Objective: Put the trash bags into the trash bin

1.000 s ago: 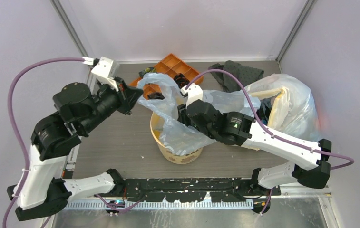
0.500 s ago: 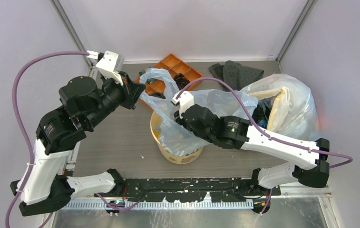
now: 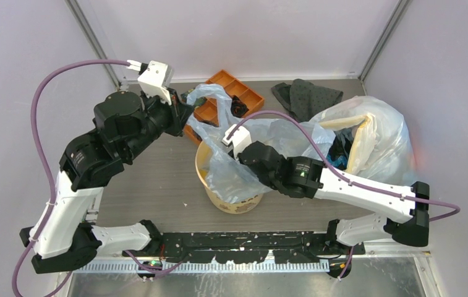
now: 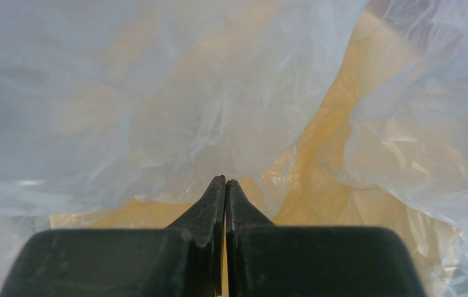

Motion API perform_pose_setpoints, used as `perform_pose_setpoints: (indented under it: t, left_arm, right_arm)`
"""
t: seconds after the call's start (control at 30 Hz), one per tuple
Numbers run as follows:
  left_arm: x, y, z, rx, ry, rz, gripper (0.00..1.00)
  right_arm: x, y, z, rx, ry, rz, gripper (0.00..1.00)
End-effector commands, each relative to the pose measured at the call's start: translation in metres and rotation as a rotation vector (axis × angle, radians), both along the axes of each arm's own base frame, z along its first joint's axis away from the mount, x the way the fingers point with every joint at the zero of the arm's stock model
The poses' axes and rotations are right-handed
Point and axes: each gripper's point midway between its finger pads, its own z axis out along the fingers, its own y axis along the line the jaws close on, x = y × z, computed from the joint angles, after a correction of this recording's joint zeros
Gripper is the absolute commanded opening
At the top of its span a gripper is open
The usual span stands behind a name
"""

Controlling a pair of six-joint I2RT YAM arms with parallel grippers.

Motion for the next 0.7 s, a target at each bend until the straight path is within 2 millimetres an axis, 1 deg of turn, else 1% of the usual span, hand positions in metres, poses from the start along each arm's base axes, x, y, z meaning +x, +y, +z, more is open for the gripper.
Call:
perform_pose_setpoints:
  t: [0.0,0.1,0.23,0.4,0.43,0.53,0.67]
  left_arm:
    - [-0.002,0.009,0.016,-0.028,-0.040,0.023,0.01]
    - [-0.002,0.007,0.017,-0.030,-0.037,0.015,0.01]
    - [-0.004,0.005,0.015,-0.036,-0.035,0.002,0.00]
    - [-0.006,0.006,0.018,-0.047,-0.043,-0.006,0.00]
    - [-0.007,0.006,0.019,-0.052,-0.047,-0.007,0.00]
    - [-0.009,0.008,0.023,-0.070,-0.062,-0.009,0.00]
    - [-0.013,0.016,0.027,-0.100,-0.081,0.004,0.01]
  right_arm:
    - [0.004,0.001,0.049,0.096,-0.121,0.038,0.06]
    - [0.001,0.003,0.054,0.069,-0.145,0.096,0.13]
    - [-0.003,0.008,0.052,0.026,-0.157,0.161,0.16]
    - [-0.014,0.017,0.035,-0.041,-0.104,0.254,0.17]
    - [-0.013,0.018,0.031,-0.055,-0.090,0.252,0.17]
    - [-0.013,0.021,0.020,-0.066,-0.050,0.234,0.11]
    - [-0.012,0.022,0.011,0.015,0.026,0.186,0.07]
